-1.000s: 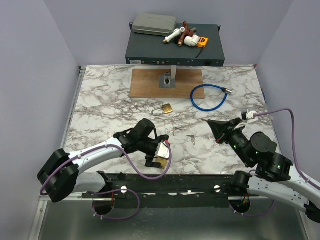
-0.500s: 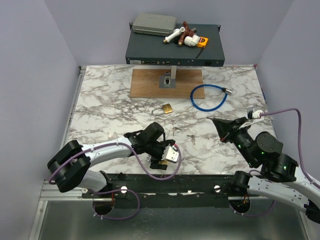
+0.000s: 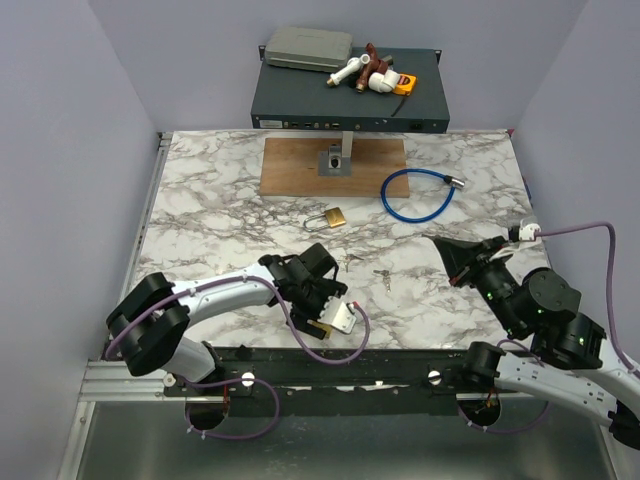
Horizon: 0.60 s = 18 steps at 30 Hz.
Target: Unlock with the key
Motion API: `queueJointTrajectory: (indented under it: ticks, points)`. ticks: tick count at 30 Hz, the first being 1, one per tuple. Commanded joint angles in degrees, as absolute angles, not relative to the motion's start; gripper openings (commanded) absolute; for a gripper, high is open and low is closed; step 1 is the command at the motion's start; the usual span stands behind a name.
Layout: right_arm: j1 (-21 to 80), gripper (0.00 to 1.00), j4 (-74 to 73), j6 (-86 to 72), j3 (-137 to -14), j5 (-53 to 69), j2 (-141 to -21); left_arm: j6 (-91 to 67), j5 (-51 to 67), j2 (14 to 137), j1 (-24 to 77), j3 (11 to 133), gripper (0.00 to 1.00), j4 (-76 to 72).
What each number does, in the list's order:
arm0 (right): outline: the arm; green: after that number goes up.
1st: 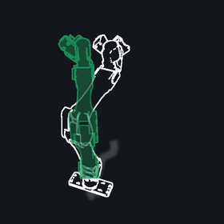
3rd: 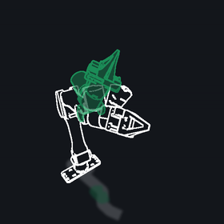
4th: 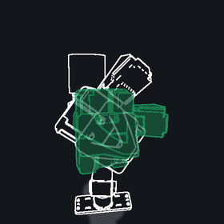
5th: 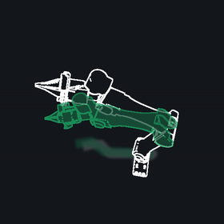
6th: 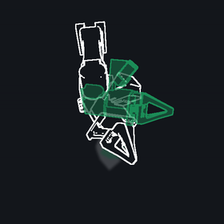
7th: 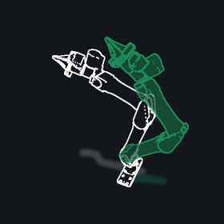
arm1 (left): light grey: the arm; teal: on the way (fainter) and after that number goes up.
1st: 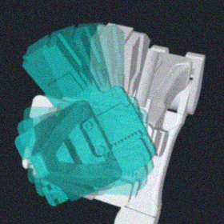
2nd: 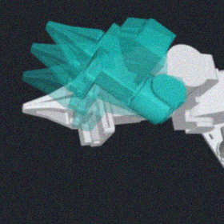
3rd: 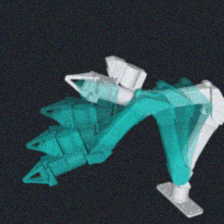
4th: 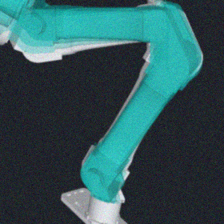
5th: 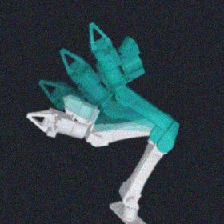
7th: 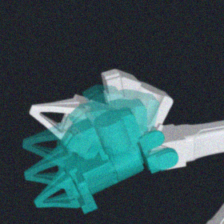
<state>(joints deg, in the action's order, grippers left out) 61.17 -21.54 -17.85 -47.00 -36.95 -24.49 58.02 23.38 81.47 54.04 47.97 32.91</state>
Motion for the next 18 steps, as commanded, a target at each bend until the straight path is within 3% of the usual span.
queueJointTrajectory:
  ticks: [1, 12, 18]
  points:
    - [61.2, 0.01, -23.1, -16.8, -48.1, -38.5, -23.3, 60.9, 16.3, 84.2, 54.3, 48.7, 0.80, 36.2]
    - [61.2, 0.01, -23.3, -16.3, -48.3, -39.0, -23.2, 57.6, 14.9, 85.5, 56.8, 46.4, 0.76, 31.1]
    - [61.3, 0.01, -23.4, -16.3, -48.4, -39.3, -23.2, 51.0, 15.1, 89.8, 58.7, 51.0, 0.56, 31.7]
